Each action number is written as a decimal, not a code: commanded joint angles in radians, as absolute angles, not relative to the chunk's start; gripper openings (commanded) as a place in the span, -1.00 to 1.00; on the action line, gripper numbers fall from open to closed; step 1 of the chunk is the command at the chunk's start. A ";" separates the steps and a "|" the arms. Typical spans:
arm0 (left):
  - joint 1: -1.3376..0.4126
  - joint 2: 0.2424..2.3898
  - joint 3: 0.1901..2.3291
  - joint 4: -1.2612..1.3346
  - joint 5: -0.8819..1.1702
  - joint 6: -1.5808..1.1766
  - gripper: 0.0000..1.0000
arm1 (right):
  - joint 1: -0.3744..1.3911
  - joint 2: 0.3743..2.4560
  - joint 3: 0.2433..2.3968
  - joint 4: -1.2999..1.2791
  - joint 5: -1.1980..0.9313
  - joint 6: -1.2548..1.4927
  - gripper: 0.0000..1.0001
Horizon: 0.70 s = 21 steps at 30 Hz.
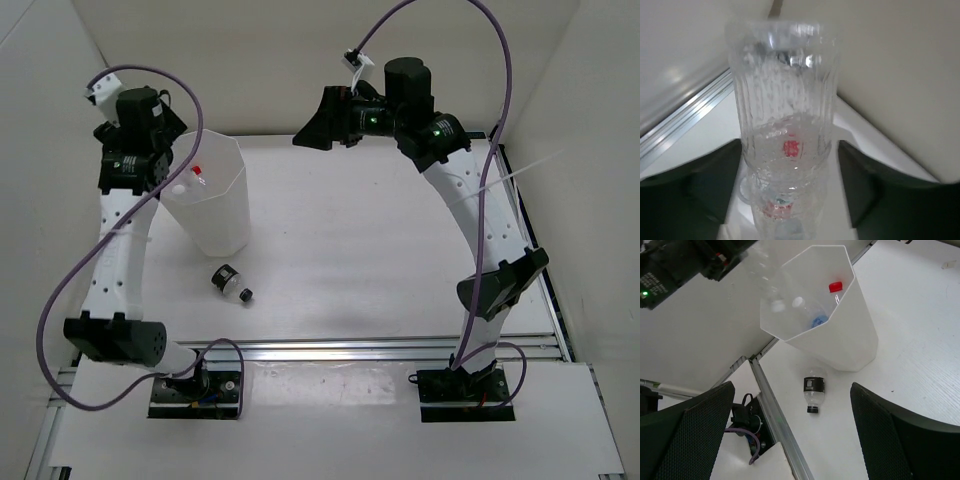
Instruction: Put the plastic bottles in the bin
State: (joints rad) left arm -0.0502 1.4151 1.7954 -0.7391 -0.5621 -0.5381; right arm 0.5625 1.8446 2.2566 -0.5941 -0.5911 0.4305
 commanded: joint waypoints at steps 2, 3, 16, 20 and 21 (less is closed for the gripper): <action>-0.081 1.427 1.845 -0.733 -0.597 -0.488 1.00 | 0.551 1.783 2.212 -0.548 -0.604 0.430 1.00; -0.093 1.427 1.845 -0.733 -0.633 -0.488 1.00 | 0.542 1.769 2.192 -0.548 -0.604 0.420 1.00; -0.106 0.801 1.220 -0.733 -0.304 -0.762 1.00 | 0.492 1.735 2.083 -0.548 -0.620 0.402 1.00; -0.106 0.651 0.976 -0.721 -0.122 -0.822 1.00 | 0.492 1.746 2.083 -0.548 -0.629 0.402 1.00; -0.106 0.640 0.913 -0.721 -0.089 -0.822 1.00 | 0.492 1.746 2.083 -0.548 -0.640 0.402 1.00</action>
State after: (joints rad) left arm -0.1040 0.6044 1.0492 -0.6998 -0.3058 -0.7483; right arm 0.4973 1.7794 2.0800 -0.5755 -0.6060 0.4240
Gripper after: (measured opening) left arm 0.999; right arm 0.998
